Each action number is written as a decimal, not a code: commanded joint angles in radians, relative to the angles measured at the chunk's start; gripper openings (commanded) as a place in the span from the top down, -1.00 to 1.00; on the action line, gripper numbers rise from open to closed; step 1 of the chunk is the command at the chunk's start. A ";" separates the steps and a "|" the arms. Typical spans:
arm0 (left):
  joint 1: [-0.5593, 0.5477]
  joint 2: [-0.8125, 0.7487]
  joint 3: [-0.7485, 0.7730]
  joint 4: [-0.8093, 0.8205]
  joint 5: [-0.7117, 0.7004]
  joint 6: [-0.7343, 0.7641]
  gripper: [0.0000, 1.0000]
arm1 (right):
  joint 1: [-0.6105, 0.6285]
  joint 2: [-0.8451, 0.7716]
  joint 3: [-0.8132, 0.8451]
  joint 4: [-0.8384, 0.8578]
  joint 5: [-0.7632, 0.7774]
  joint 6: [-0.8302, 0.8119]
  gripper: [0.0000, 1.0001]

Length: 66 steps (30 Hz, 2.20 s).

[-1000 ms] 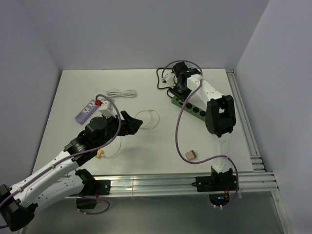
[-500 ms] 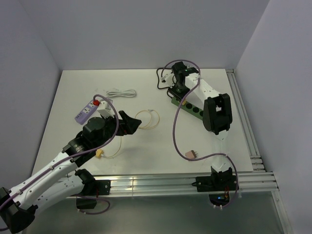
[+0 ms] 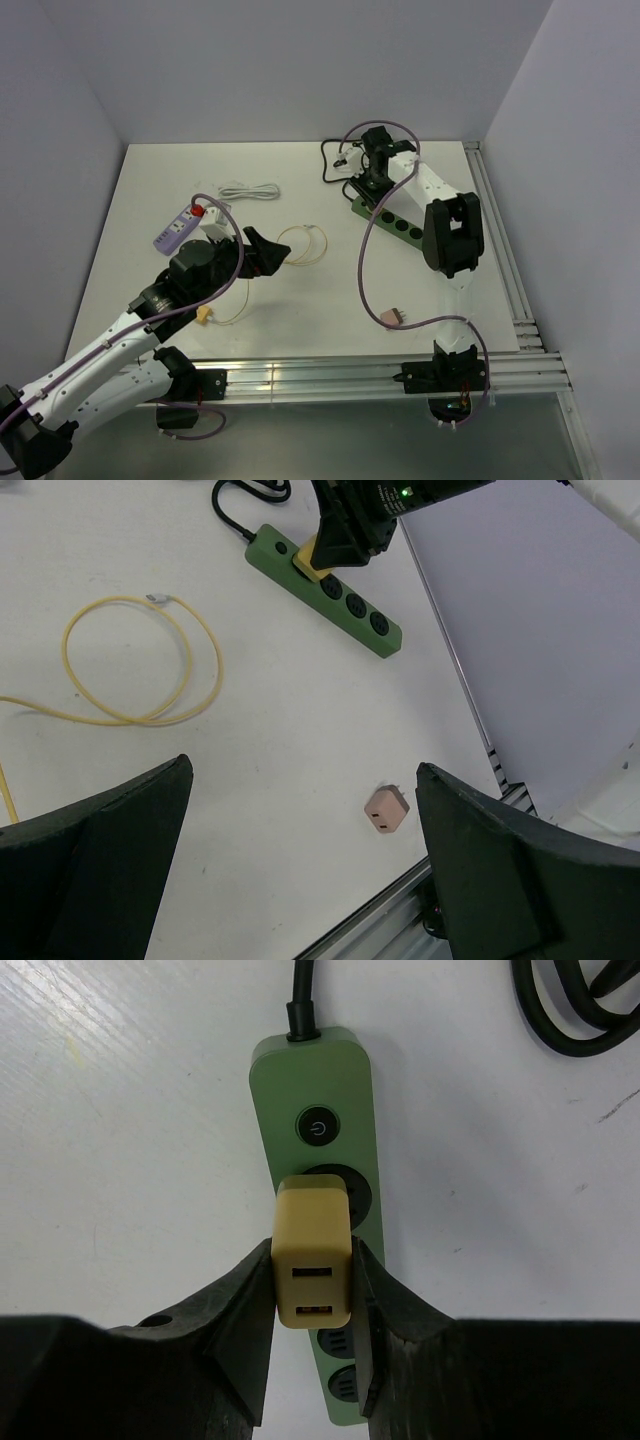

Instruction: Insert the plug

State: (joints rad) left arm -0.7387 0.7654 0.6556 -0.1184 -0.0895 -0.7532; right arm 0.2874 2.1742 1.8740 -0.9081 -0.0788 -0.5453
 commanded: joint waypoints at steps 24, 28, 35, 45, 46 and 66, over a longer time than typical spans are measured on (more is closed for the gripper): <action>0.019 0.006 -0.013 0.062 0.068 -0.017 -0.99 | 0.025 0.157 0.071 -0.109 -0.162 0.306 1.00; 0.022 -0.001 -0.016 0.059 0.071 -0.020 -0.99 | 0.027 0.179 0.109 -0.121 -0.174 0.405 1.00; 0.025 -0.029 -0.027 0.046 0.063 -0.023 -0.99 | 0.036 0.153 0.102 -0.087 -0.200 0.577 1.00; 0.035 -0.078 -0.048 0.033 0.054 -0.024 -0.99 | 0.044 0.110 -0.032 -0.089 0.136 0.642 1.00; 0.035 -0.086 -0.053 0.036 0.056 -0.025 -0.99 | 0.042 0.107 -0.061 -0.087 0.172 0.633 1.00; 0.036 -0.137 -0.065 0.011 0.065 -0.046 -0.99 | 0.048 0.136 -0.015 -0.158 0.275 0.573 0.80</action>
State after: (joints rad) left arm -0.7086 0.6300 0.5922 -0.1188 -0.0383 -0.7841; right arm 0.3763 2.2028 1.9167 -0.9382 0.1490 -0.0338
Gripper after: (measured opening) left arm 0.994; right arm 0.388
